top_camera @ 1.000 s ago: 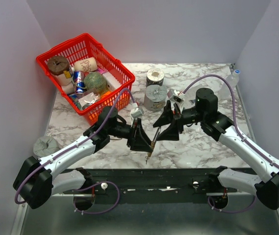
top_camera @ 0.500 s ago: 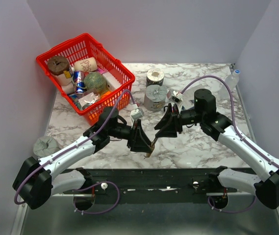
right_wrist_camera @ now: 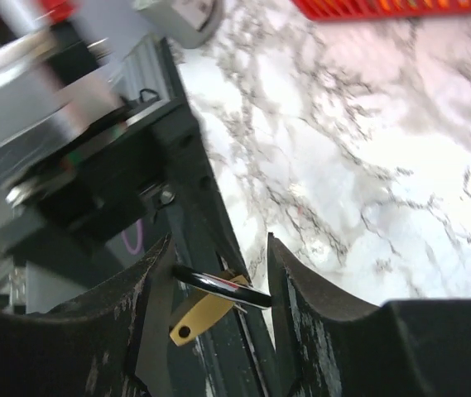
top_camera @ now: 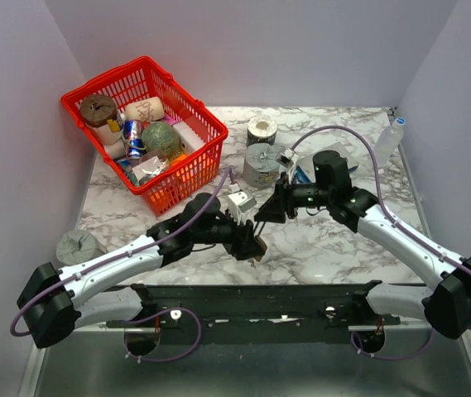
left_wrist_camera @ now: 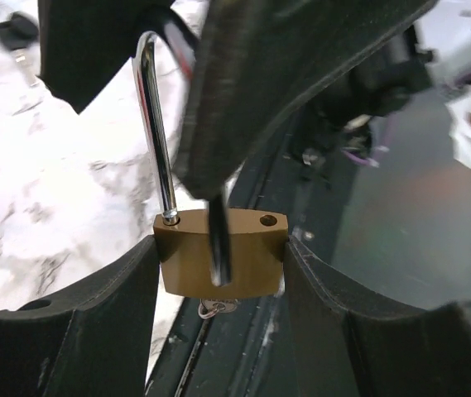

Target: Unlock with the key

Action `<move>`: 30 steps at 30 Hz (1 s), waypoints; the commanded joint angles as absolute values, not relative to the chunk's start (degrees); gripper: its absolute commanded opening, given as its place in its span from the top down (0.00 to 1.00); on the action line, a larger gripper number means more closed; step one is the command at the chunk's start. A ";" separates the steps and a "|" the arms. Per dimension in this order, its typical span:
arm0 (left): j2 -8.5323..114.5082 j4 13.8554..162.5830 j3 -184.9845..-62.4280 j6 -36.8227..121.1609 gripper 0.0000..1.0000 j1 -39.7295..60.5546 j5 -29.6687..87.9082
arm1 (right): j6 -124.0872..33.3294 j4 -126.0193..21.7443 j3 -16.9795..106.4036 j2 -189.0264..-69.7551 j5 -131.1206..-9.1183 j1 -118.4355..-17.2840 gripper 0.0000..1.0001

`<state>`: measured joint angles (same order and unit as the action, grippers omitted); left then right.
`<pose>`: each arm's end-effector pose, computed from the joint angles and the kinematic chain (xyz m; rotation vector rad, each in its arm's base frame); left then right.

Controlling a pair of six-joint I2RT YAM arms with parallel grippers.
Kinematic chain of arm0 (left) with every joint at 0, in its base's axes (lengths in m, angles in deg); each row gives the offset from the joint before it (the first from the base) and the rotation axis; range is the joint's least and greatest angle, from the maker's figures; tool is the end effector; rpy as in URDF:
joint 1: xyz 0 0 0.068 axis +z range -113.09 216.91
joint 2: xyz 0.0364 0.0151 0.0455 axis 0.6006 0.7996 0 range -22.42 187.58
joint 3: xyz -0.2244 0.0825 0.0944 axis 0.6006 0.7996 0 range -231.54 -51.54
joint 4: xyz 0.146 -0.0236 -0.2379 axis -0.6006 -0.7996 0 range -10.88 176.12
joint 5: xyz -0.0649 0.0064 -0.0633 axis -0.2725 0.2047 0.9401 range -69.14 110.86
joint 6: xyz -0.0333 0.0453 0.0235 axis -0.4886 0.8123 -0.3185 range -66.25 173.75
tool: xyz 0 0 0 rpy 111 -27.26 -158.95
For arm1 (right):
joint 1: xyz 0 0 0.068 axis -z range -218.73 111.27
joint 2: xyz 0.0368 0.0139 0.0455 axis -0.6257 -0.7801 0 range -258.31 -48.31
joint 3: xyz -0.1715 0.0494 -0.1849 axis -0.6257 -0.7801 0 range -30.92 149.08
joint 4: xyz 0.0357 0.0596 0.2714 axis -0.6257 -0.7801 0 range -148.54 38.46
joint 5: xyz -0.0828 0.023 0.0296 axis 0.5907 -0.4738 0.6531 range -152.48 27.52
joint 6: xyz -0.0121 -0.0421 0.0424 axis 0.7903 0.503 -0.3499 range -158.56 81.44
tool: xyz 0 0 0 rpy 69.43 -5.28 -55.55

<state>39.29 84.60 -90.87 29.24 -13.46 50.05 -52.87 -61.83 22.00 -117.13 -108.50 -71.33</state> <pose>0.1579 -0.2255 0.2403 0.8413 2.0261 -1.3030 0.2321 0.1874 0.2829 -0.8650 1.9467 1.3127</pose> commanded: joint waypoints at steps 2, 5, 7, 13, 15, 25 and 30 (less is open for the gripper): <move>38.84 84.97 -94.34 25.02 1.00 -19.77 27.38 | -58.41 -62.71 22.17 -120.29 -92.99 -71.25 0.93; 41.03 84.01 -95.65 23.52 1.00 -22.06 21.31 | -61.23 -61.65 21.29 -121.08 -87.81 -71.34 0.93; 43.40 83.04 -96.80 22.64 1.00 -24.24 17.35 | -61.94 -60.34 20.23 -121.78 -85.34 -71.34 0.93; 52.10 79.35 -102.77 19.21 1.00 -29.18 7.53 | -63.52 -57.87 18.48 -124.16 -80.42 -71.34 0.93; 54.47 77.95 -104.53 17.72 1.00 -30.49 5.40 | -63.87 -57.78 18.04 -124.42 -77.70 -71.34 0.93; 63.88 73.99 -109.19 9.98 1.00 -30.85 1.08 | -63.53 -57.43 13.73 -121.88 -70.39 -69.94 0.50; 69.50 69.70 -113.14 4.37 1.00 -30.76 -0.23 | -63.00 -57.17 12.32 -119.07 -72.49 -65.12 0.29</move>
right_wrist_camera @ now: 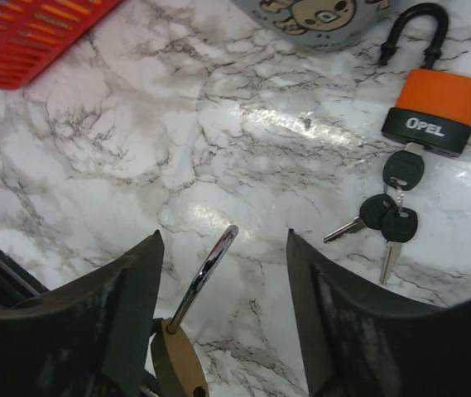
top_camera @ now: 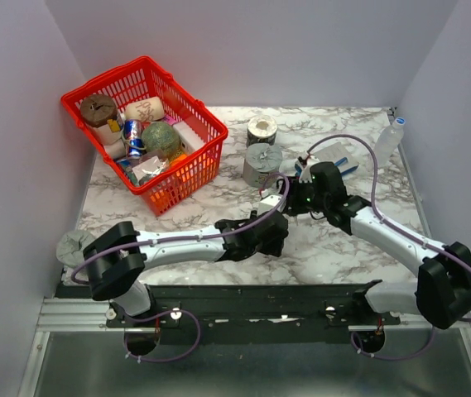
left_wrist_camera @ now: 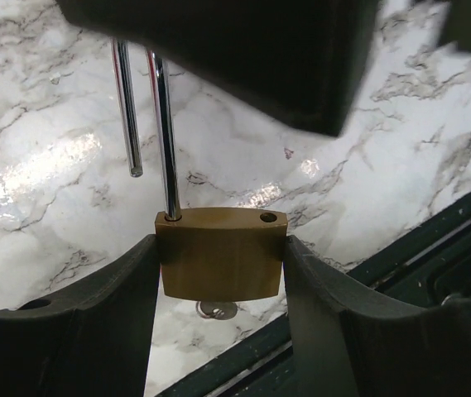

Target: Unlock with the key

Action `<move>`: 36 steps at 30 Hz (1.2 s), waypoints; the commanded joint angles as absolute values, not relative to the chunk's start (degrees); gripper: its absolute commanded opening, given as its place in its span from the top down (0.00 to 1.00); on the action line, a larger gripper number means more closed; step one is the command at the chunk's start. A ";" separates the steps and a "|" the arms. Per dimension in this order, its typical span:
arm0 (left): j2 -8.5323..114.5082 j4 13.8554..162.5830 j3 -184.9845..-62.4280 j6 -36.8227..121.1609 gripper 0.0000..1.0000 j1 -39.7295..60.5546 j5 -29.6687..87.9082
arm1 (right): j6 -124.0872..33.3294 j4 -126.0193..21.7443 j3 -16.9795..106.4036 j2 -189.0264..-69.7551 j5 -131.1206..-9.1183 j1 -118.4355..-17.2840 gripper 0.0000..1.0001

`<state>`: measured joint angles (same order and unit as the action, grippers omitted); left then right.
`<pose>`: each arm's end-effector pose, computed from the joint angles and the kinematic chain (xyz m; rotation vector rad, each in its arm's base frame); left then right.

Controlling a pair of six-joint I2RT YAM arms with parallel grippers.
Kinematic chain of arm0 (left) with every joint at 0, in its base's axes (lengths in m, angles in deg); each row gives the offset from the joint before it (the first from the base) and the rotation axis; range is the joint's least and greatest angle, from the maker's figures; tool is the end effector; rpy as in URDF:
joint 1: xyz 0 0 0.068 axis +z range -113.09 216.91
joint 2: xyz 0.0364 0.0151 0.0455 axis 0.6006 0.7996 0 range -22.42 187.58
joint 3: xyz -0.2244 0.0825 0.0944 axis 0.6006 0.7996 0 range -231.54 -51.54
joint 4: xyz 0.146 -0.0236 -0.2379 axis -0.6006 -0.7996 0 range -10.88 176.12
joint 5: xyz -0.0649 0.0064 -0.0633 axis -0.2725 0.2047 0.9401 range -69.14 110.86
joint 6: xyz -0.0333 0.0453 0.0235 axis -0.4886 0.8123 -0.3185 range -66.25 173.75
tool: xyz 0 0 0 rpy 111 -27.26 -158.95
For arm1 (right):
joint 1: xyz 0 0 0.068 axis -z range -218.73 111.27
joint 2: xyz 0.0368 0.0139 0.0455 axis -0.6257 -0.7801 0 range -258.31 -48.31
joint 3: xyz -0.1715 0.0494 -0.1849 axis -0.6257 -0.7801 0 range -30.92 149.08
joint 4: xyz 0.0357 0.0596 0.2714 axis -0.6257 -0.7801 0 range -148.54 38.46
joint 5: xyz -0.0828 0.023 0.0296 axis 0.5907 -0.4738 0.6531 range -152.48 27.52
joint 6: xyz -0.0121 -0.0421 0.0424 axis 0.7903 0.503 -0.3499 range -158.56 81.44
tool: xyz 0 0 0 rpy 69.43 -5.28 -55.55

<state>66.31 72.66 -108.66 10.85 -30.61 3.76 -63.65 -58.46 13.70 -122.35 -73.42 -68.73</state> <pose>0.1480 -0.3225 0.1903 0.3647 2.3685 -0.6073 0.2622 0.1614 0.2034 -0.2090 2.2839 0.7303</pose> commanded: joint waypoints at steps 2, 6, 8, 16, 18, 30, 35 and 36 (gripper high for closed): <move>71.09 68.28 -115.24 2.69 1.00 -30.76 -0.50 | -62.74 -57.08 11.36 -116.88 -73.37 -63.18 0.25; 75.92 66.17 -118.50 -0.82 1.00 -30.85 1.25 | -62.38 -57.17 9.86 -113.01 -74.61 -59.13 0.22; 77.51 66.16 -120.00 -2.67 1.00 -30.85 2.66 | -62.47 -57.08 8.72 -111.25 -74.87 -58.25 0.21; 84.98 65.02 -123.78 -9.96 1.00 -30.94 7.06 | -61.68 -60.50 6.78 -103.87 -72.15 -53.50 0.20; 86.29 64.94 -124.39 -12.24 1.00 -31.03 7.94 | -61.15 -61.03 6.61 -102.89 -71.62 -52.80 0.19; 91.13 62.12 -128.44 -20.52 0.98 -33.75 9.43 | -59.40 -64.46 5.90 -99.29 -67.23 -50.42 0.14; 90.96 62.56 -128.35 -22.27 0.93 -34.01 9.08 | -59.13 -65.25 5.73 -98.06 -66.70 -49.81 0.13; 90.79 62.91 -127.92 -22.80 0.89 -34.10 8.91 | -59.13 -65.25 5.64 -97.97 -66.70 -49.72 0.13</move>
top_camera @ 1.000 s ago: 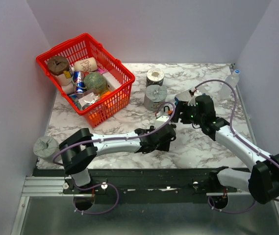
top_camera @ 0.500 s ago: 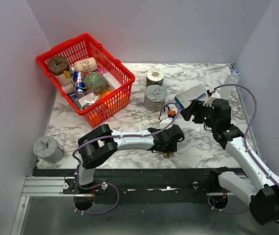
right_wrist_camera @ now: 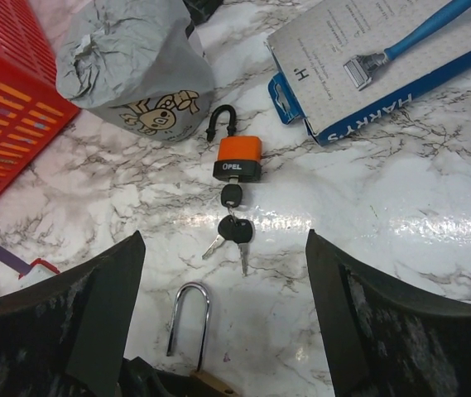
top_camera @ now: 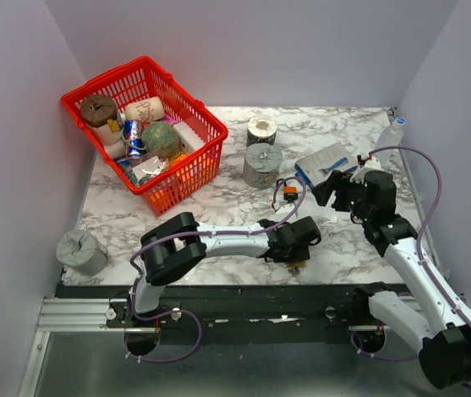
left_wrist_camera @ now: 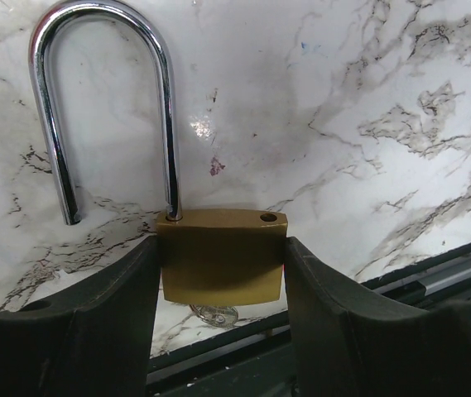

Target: Unlock with the key

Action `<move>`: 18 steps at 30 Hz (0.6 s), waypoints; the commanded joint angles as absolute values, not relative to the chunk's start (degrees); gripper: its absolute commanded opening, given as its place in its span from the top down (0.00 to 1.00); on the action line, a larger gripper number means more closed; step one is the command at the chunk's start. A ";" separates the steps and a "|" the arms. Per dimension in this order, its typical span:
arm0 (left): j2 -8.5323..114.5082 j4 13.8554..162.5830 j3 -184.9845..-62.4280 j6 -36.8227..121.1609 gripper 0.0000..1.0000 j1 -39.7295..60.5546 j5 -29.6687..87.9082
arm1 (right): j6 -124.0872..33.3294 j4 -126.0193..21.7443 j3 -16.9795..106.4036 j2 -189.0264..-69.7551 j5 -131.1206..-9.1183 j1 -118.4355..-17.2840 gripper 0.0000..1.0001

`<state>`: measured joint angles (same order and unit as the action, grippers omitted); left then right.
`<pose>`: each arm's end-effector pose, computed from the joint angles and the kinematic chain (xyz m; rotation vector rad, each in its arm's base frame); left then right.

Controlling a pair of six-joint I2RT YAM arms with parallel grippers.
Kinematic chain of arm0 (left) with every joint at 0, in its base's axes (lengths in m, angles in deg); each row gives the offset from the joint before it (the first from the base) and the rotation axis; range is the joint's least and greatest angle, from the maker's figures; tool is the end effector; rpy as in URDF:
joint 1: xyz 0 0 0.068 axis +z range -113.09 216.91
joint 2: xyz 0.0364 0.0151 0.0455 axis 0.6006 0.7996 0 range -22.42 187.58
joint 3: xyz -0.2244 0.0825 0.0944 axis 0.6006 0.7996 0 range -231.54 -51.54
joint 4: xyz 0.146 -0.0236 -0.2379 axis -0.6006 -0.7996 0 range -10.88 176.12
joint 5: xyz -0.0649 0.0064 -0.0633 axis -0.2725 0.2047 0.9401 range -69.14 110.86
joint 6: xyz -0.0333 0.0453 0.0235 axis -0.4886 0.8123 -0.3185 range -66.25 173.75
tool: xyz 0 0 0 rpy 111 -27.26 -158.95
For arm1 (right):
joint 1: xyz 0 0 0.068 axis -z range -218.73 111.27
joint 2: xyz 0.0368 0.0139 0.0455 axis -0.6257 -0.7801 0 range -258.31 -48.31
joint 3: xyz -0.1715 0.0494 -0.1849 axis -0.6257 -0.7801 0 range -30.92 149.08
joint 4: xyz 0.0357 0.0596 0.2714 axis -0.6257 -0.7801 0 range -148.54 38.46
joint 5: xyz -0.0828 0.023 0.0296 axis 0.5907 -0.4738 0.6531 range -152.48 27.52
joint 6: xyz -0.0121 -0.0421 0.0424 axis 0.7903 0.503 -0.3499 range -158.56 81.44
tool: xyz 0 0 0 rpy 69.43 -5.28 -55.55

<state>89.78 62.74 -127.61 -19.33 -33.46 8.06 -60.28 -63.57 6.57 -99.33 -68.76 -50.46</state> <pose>0.1517 -0.3950 0.1332 -0.1465 2.7005 -0.6047 0.2373 0.0544 0.2509 0.1076 2.0442 0.4785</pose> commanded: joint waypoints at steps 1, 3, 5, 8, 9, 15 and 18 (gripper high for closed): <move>90.70 63.09 -127.65 -22.89 0.87 -34.19 8.91 | -59.13 -65.43 5.55 -97.79 -66.61 -49.72 0.13; 90.70 62.91 -127.21 -23.85 0.73 -34.37 8.56 | -59.13 -65.43 5.46 -97.70 -66.78 -49.63 0.13; 90.61 63.44 -126.60 -24.21 0.63 -34.72 8.38 | -59.22 -65.60 5.20 -97.44 -66.70 -49.63 0.12; 90.61 63.53 -126.68 -23.69 0.42 -34.98 7.77 | -59.04 -66.04 5.11 -97.18 -66.00 -49.54 0.12; 90.61 62.92 -127.29 -23.33 0.37 -35.16 7.41 | -59.04 -66.22 5.20 -97.18 -66.08 -49.28 0.12; 89.73 60.81 -130.37 -18.94 0.01 -35.86 2.15 | -59.57 -66.31 5.03 -96.30 -68.54 -48.75 0.12; 89.21 59.84 -132.30 -15.87 0.01 -36.30 -1.10 | -59.92 -66.31 4.76 -95.69 -70.03 -48.40 0.12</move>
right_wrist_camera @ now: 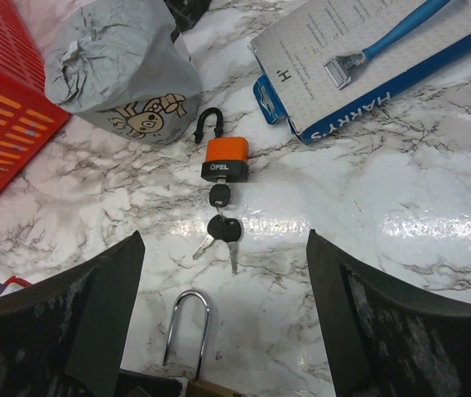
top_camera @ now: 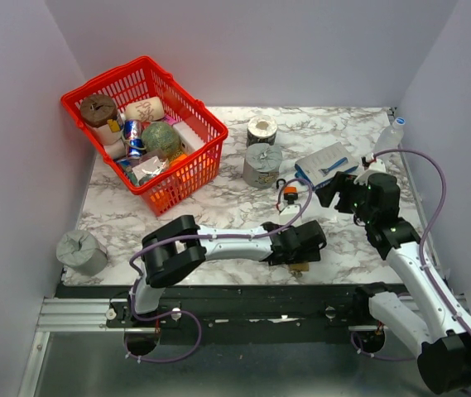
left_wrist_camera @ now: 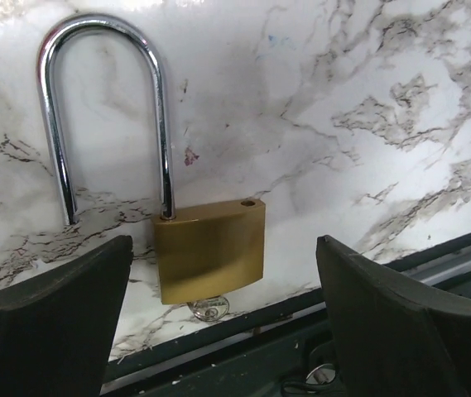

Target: Unlock with the key

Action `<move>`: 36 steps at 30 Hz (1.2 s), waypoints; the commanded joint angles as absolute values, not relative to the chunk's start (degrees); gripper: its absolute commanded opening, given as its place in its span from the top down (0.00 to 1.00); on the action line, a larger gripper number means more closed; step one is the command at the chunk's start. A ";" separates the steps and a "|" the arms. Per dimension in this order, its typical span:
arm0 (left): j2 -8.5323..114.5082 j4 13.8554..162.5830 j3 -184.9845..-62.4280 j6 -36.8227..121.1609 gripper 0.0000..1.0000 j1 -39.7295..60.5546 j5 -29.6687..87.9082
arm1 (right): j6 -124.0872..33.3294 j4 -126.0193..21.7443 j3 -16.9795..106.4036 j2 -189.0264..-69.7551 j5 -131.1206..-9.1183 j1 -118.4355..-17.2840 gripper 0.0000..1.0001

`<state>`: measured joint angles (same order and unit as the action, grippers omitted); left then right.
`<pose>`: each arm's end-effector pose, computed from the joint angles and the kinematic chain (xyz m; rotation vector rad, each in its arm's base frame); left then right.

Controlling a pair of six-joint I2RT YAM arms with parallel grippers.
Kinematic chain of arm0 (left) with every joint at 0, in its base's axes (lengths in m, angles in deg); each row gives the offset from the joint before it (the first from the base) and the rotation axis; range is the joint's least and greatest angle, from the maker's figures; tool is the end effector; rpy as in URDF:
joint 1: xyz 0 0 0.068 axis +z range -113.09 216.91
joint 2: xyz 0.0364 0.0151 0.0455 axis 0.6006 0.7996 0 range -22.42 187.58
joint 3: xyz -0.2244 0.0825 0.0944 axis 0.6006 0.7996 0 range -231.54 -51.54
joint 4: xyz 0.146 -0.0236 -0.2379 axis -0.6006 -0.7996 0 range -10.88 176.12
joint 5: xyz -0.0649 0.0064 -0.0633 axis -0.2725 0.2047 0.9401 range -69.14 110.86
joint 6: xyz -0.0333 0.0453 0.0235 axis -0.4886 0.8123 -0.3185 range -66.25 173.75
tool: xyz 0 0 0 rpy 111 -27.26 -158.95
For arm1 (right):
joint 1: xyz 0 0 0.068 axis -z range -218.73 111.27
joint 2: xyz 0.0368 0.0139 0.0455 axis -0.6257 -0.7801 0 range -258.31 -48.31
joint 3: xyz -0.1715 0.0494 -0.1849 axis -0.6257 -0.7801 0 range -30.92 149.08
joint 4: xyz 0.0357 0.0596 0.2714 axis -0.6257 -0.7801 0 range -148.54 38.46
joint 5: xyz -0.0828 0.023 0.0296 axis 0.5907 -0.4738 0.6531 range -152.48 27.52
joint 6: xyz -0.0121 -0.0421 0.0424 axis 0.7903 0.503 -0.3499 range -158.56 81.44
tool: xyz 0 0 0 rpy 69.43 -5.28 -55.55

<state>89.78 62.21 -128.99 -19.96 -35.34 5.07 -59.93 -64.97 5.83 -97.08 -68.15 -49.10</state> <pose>0.1420 -0.4026 0.1407 -0.1373 2.6575 -0.6055 0.2314 0.0470 0.2520 0.1320 2.0374 0.4496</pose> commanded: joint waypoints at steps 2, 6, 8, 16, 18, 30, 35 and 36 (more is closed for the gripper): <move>88.68 59.49 -133.10 -13.94 0.01 -36.48 -2.95 | -60.18 -66.31 4.67 -94.90 -71.35 -48.23 0.12; 84.39 60.44 -132.32 -8.41 0.01 -36.83 -7.43 | -60.97 -66.31 4.67 -94.36 -73.90 -47.26 0.12; 81.92 61.33 -130.82 -6.55 0.01 -36.83 -10.42 | -61.33 -66.31 4.59 -94.19 -75.22 -46.65 0.12; 64.35 73.19 -113.34 3.21 0.01 -28.32 -9.83 | -61.33 -65.35 4.06 -92.17 -75.05 -44.45 0.11; 58.22 75.99 -108.78 6.10 0.01 -25.50 -8.94 | -60.98 -65.17 4.41 -91.64 -75.66 -44.27 0.10; 35.17 70.38 -109.38 36.33 0.01 -9.14 -4.01 | -57.12 -65.08 7.22 -85.23 -70.83 -44.18 0.10; 28.92 73.54 -104.28 42.40 0.01 -9.14 -8.13 | -54.65 -63.32 6.44 -81.19 -69.07 -44.18 0.10; 27.69 74.42 -102.97 42.50 0.01 -9.14 -8.49 | -54.30 -63.06 6.17 -80.05 -68.98 -44.18 0.10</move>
